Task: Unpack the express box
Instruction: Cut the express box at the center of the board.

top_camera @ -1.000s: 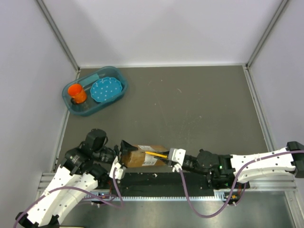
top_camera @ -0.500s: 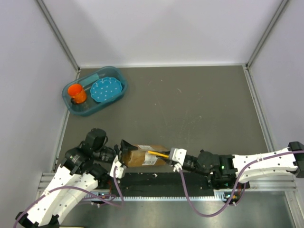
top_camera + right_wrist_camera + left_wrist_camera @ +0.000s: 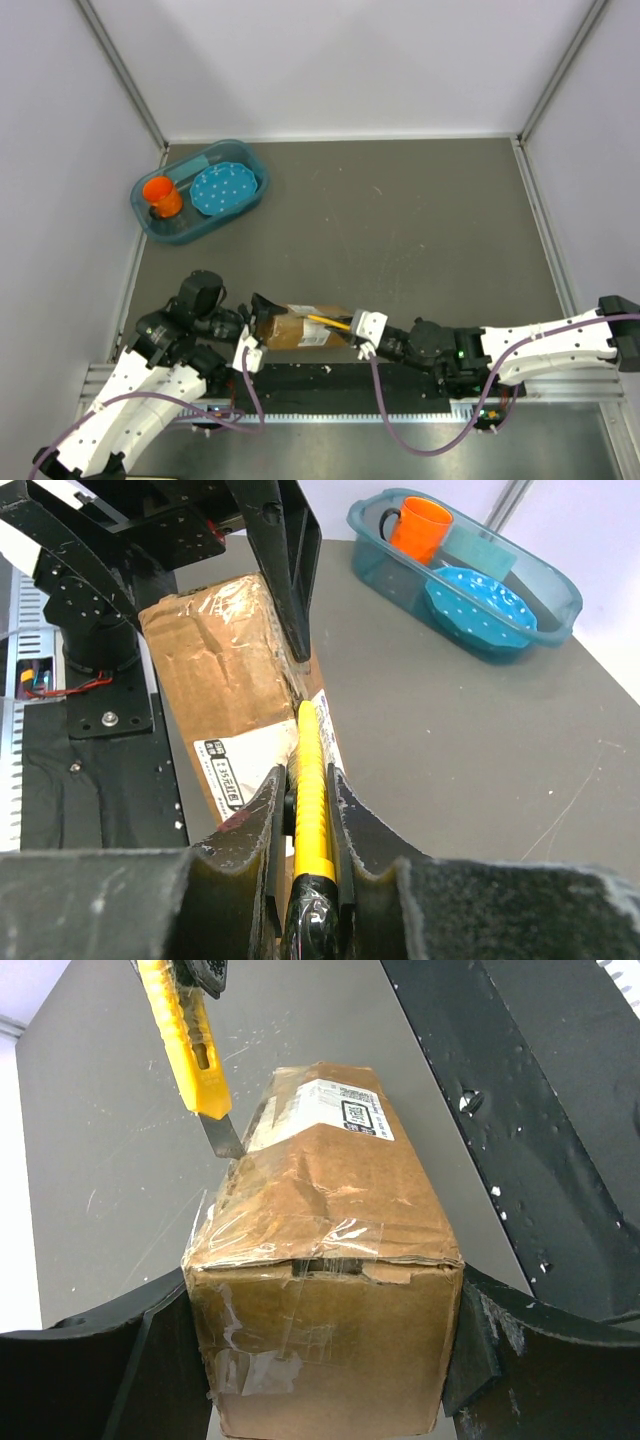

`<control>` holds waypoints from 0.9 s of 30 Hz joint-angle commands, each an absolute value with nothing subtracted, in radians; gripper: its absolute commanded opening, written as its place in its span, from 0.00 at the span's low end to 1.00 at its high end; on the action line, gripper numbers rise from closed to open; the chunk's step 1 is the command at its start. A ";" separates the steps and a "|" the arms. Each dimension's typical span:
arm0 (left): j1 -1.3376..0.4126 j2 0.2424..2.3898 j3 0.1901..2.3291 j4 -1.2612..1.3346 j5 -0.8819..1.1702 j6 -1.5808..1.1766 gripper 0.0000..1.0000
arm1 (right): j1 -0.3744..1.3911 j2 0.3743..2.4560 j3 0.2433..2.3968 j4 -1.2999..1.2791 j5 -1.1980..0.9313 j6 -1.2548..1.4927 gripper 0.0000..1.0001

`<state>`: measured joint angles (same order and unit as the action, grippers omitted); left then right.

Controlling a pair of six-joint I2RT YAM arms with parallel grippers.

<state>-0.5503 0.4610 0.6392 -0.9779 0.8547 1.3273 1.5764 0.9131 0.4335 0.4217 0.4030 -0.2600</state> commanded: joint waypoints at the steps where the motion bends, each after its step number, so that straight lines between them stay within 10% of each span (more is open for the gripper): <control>1: -0.563 0.469 0.653 -1.132 0.913 1.365 0.44 | 1.566 0.966 0.382 0.195 0.532 -0.245 0.00; 27: -0.563 0.488 0.627 -1.121 0.821 1.293 0.40 | 1.566 0.931 0.465 -0.090 0.564 -0.167 0.00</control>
